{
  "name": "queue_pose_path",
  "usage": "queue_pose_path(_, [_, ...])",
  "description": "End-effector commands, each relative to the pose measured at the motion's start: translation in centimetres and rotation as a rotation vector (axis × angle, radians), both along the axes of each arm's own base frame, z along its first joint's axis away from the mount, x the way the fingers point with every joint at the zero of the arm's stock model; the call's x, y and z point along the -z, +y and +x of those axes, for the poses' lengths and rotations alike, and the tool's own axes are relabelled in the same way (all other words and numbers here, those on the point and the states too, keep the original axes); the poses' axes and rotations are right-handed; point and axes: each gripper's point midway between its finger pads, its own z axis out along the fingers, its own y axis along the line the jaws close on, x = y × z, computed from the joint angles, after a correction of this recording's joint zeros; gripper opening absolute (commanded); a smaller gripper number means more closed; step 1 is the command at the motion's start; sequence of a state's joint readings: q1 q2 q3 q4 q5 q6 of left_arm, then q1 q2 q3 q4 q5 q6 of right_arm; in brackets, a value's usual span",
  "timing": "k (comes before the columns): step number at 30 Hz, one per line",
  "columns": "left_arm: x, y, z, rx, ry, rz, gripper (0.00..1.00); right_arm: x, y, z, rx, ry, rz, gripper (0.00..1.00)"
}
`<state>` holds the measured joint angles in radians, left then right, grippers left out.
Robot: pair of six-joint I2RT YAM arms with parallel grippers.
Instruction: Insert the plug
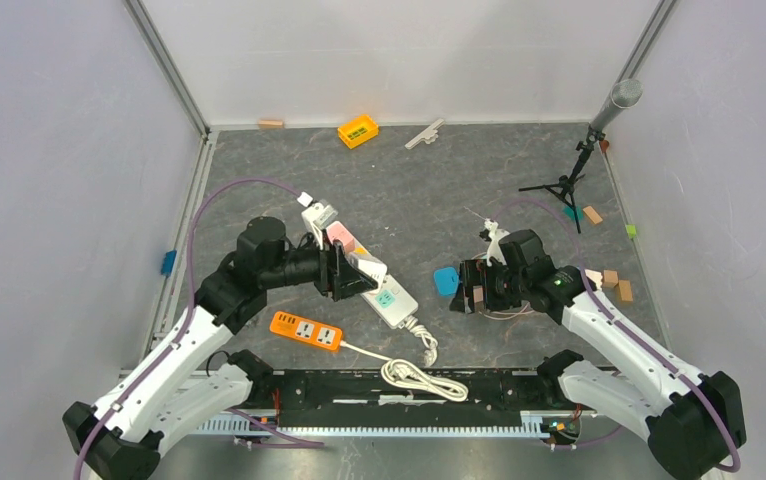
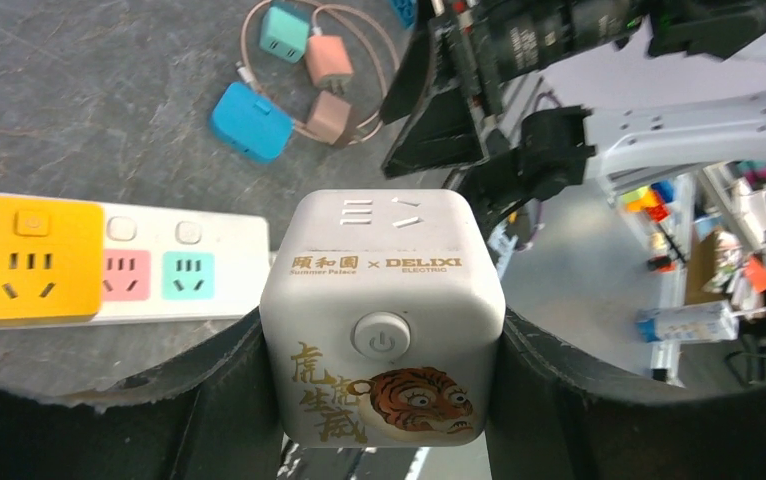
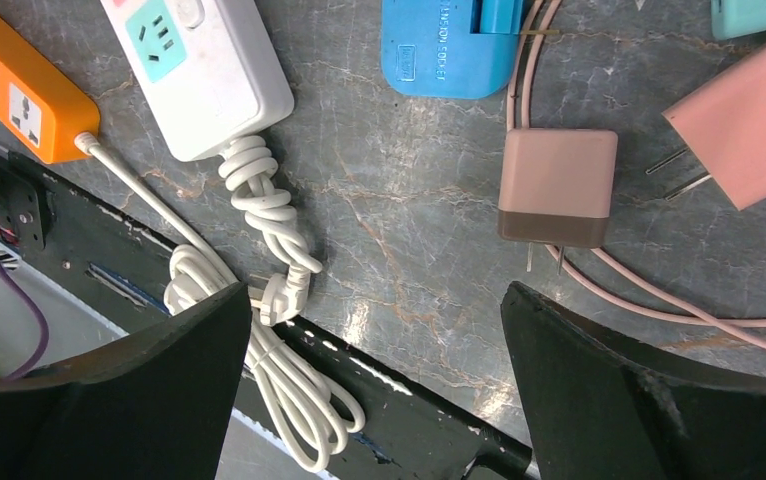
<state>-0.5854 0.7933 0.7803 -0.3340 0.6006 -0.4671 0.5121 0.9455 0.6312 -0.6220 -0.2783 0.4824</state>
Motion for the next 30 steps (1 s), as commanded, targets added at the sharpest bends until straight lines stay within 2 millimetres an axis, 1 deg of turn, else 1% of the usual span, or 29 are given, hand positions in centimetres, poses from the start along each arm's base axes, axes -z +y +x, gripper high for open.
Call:
queue_pose_path(1, [1.5,0.6,0.9,0.035,-0.102,0.115,0.02,-0.7,-0.4,0.9,0.002,-0.048,-0.021,0.98])
queue_pose_path(7, [2.8,-0.3,1.5,0.072,-0.034,0.149,0.02,-0.7,-0.4,1.2,-0.013,-0.043,-0.039,0.98])
queue_pose_path(14, [5.6,-0.8,1.9,0.112,0.092,0.247,0.02,-0.8,-0.4,1.5,-0.007,-0.055,-0.04,0.98])
queue_pose_path(19, [7.8,-0.3,2.8,0.081,0.131,0.407,0.02,-0.6,-0.4,1.7,-0.007,-0.056,-0.046,0.98])
queue_pose_path(26, [11.2,-0.8,2.5,0.177,0.114,0.656,0.02,-0.6,-0.3,2.2,-0.012,-0.057,-0.055,0.98])
queue_pose_path(30, [13.4,-1.2,2.7,0.233,0.095,0.798,0.02,-0.5,-0.5,2.5,-0.005,-0.069,-0.071,0.98])
